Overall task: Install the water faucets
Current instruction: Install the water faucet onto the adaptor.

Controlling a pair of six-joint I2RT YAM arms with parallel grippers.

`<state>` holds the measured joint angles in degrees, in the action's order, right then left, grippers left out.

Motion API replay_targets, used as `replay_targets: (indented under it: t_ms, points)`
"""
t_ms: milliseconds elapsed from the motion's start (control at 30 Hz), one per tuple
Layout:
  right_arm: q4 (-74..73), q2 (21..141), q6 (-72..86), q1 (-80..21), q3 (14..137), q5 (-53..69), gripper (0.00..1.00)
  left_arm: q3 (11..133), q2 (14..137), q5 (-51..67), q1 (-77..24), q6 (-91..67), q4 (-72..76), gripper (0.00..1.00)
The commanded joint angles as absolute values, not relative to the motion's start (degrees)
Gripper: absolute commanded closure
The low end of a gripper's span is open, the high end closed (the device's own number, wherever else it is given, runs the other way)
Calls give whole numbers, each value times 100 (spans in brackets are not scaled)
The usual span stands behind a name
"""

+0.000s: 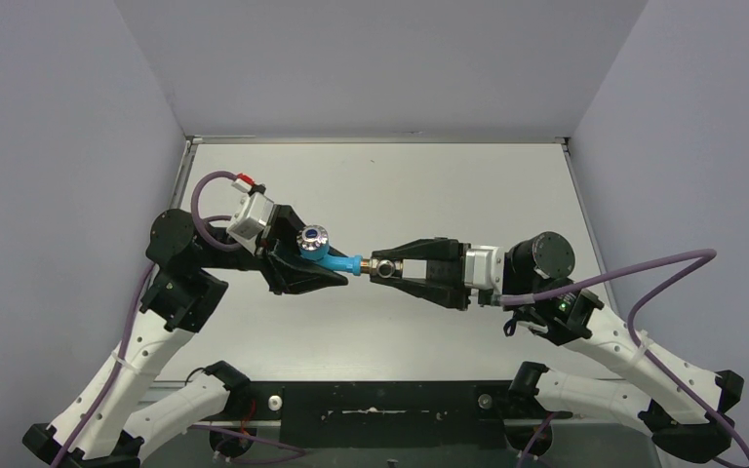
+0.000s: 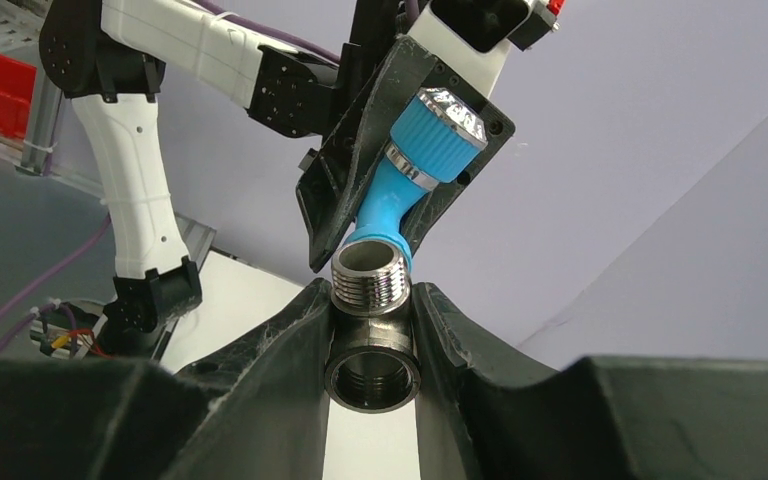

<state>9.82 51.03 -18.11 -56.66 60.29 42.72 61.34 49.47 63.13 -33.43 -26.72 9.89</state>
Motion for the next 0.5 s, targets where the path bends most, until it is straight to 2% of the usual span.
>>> replay_targets:
  t_ms: [0,467]
  points:
    - [1336,5255,-1307,-5686,6055,4025,100,6352,4980,6423,-3365,-2222,882,100]
    - [983,5265,-413,-5691,6108,3492,100,6643,4963,6139,-3357,-952,-280,100]
